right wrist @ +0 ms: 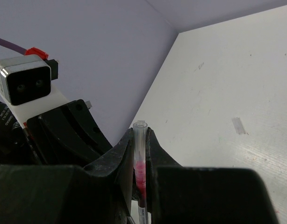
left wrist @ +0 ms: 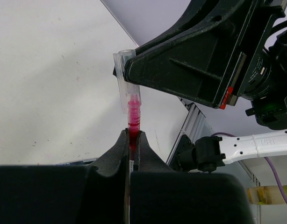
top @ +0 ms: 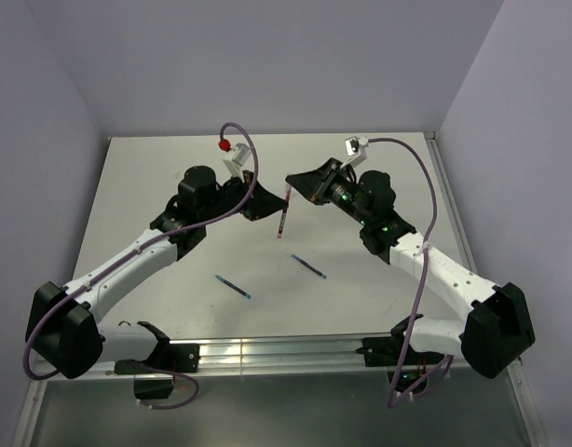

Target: Insert the pens into the pen caps

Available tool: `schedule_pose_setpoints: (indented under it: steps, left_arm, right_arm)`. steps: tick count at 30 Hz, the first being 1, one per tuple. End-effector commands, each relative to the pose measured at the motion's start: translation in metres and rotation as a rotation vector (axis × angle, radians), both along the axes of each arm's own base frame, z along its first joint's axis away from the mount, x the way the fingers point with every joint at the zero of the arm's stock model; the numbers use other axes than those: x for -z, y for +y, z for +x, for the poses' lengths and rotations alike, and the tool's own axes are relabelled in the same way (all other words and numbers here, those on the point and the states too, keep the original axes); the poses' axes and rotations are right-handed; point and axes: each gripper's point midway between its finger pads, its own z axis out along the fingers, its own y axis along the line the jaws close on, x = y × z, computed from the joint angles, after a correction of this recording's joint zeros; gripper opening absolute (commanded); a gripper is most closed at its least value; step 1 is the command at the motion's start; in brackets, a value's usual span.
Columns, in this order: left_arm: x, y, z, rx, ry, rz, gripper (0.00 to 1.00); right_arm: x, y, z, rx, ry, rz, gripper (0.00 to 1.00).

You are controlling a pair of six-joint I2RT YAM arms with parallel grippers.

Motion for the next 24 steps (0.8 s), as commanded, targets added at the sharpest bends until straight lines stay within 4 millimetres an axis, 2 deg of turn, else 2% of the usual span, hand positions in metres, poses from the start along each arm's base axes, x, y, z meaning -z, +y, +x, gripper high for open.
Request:
schedule_pose_setpoints:
  steps: [1, 24]
  left_arm:
    - [-0.028, 0.006, 0.001, -0.021, -0.071, -0.066, 0.0]
    - [-0.032, 0.013, 0.012, -0.104, -0.032, -0.087, 0.0]
  right_arm:
    - [-0.003, 0.001, -0.001, 0.014, -0.042, -0.006, 0.0]
    - [0.001, 0.006, -0.008, 0.022, -0.074, -0.049, 0.0]
